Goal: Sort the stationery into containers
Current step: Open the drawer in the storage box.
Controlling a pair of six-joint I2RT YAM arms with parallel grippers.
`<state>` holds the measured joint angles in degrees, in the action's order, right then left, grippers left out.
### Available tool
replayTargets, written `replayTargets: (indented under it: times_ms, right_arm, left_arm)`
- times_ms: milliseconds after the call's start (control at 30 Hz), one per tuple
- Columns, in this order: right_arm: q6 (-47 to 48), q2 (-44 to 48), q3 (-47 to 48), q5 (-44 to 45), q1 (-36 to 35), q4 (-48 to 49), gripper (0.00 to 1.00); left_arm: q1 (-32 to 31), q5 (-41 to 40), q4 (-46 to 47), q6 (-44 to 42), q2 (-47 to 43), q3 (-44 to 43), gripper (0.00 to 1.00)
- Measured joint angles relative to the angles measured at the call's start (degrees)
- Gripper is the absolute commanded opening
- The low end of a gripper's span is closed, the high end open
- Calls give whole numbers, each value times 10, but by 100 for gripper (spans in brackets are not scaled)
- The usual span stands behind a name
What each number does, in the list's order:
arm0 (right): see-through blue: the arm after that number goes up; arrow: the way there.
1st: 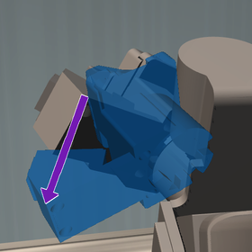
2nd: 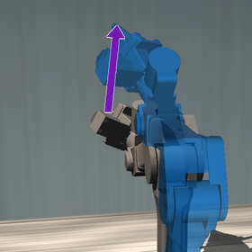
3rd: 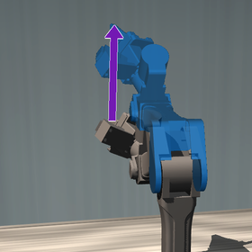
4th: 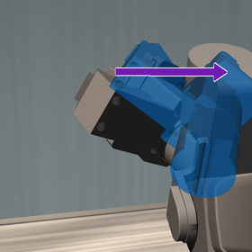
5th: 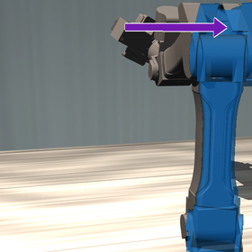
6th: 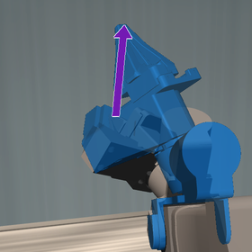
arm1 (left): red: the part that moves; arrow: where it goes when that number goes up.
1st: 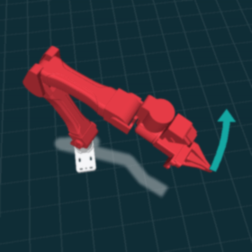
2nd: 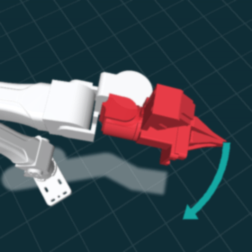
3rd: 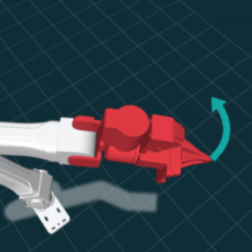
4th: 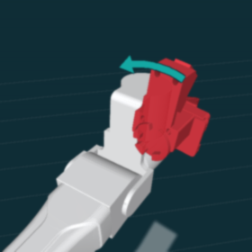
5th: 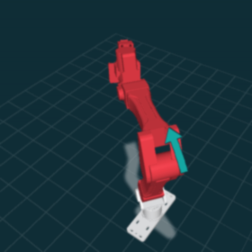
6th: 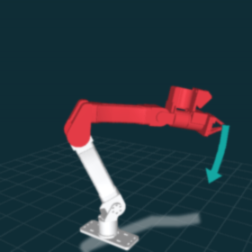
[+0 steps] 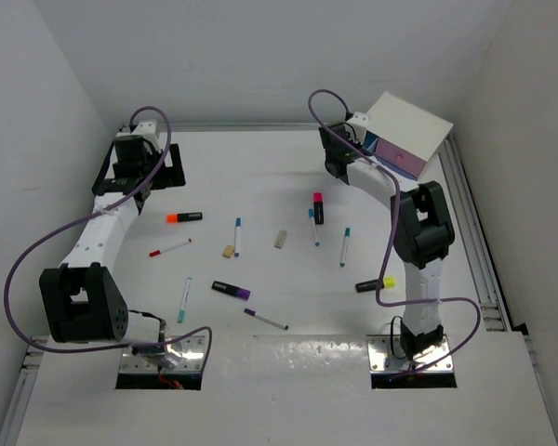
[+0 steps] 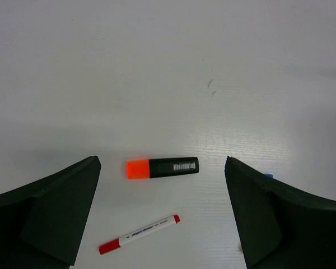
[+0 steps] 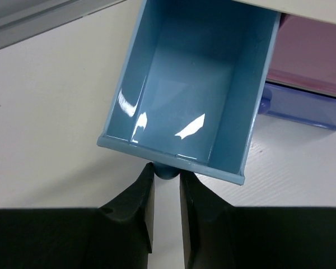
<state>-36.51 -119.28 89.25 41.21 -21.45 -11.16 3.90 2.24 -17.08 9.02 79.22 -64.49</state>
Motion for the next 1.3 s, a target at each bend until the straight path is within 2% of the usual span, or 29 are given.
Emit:
replayTargets:
  times_ms: [67, 100, 233, 400, 533, 567, 633, 867, 1100, 1300]
  right_arm:
    - [-3, 4, -6, -7, -2, -2, 34]
    - [-6, 7, -8, -11, -3, -5, 51]
    - [-5, 10, -23, -46, -9, -29, 67]
    - [14, 19, -43, -77, -14, -49, 67]
    - [54, 63, -66, -121, -15, -58, 63]
    - [68, 80, -72, -145, -15, -62, 60]
    - [86, 111, -79, -191, -14, -73, 59]
    - [94, 193, -124, -312, -61, -102, 61]
    - [50, 131, -140, -323, -159, -131, 65]
    - [12, 58, -118, -318, -195, -147, 65]
  left_arm:
    - [0, 1, -1, 0, 0, 2, 100]
    - [0, 1, -1, 0, 0, 2, 100]
    - [0, 4, 0, 0, -1, 2, 100]
    - [0, 7, -3, 0, -2, 2, 100]
    - [1, 11, -12, 0, -9, -1, 100]
    - [1, 10, -15, 0, -13, -2, 100]
    - [2, 10, -20, 0, -26, -3, 100]
    - [18, 8, -58, 0, -87, -3, 100]
    - [48, 5, -118, -9, -126, 11, 100]
    - [49, 3, -145, -9, -174, 32, 100]
